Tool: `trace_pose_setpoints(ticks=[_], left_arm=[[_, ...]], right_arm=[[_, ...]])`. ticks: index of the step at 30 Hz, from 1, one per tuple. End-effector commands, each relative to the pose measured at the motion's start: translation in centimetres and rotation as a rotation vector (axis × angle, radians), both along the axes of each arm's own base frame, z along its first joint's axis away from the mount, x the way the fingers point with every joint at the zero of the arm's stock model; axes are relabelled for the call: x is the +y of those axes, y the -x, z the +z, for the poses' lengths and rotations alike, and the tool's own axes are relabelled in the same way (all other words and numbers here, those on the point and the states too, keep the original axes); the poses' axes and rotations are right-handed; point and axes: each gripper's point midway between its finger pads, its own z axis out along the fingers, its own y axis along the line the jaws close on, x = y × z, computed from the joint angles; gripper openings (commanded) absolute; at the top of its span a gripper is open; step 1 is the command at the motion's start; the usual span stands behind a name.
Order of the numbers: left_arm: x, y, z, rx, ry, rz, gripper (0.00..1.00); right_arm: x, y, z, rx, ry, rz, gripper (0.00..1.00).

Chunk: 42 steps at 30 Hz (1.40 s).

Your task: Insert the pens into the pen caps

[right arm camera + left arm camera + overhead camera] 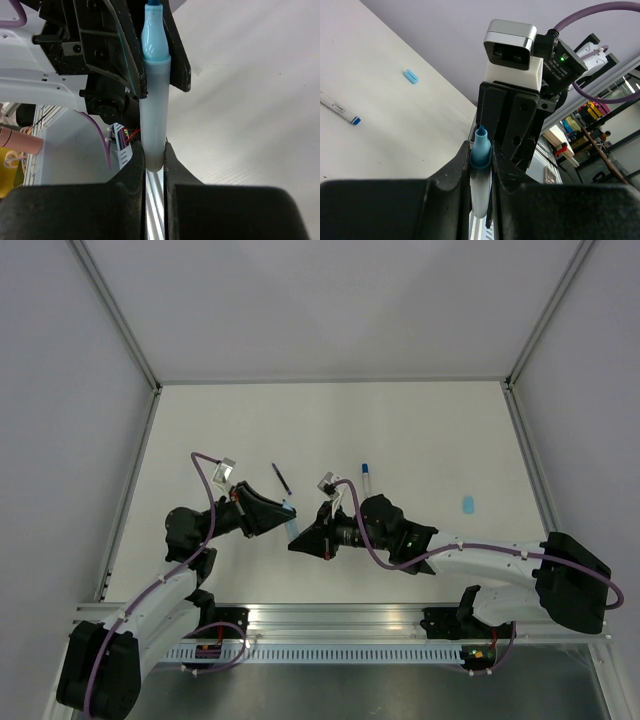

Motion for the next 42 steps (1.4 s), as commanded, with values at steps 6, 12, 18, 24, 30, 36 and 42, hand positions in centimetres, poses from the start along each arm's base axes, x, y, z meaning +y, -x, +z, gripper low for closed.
trace_pose_setpoints(ticks=[6, 12, 18, 24, 30, 36, 42], left_arm=[[0.2, 1.1, 0.8, -0.057, 0.022, -0.017, 0.51], [0.2, 1.2, 0.7, -0.077, 0.014, -0.021, 0.49], [0.2, 1.2, 0.7, -0.082, 0.015, -0.017, 0.47], [0.1, 1.2, 0.7, -0.089, 0.02, -0.017, 0.31], [-0.2, 1.5, 1.0, -0.097, 0.036, -0.043, 0.02], [-0.4, 0.6, 0.2, -0.044, 0.004, -0.028, 0.02], [-0.5, -0.9, -1.3, 0.009, -0.062, 0.017, 0.02]], right_arm=[[0.2, -0.8, 4.5, -0.065, -0.139, -0.048, 0.0], [0.9, -1.0, 6.2, -0.072, -0.165, -0.036, 0.0], [1.2, -0.6, 6.4, -0.068, -0.168, -0.013, 0.0], [1.6, -0.5, 6.1, -0.058, -0.171, 0.006, 0.0], [1.7, -1.3, 6.4, -0.07, -0.177, -0.036, 0.27], [0.4, -1.5, 2.4, -0.051, -0.039, -0.068, 0.73], [-6.5, -2.8, -3.0, -0.053, 0.263, -0.274, 0.73]])
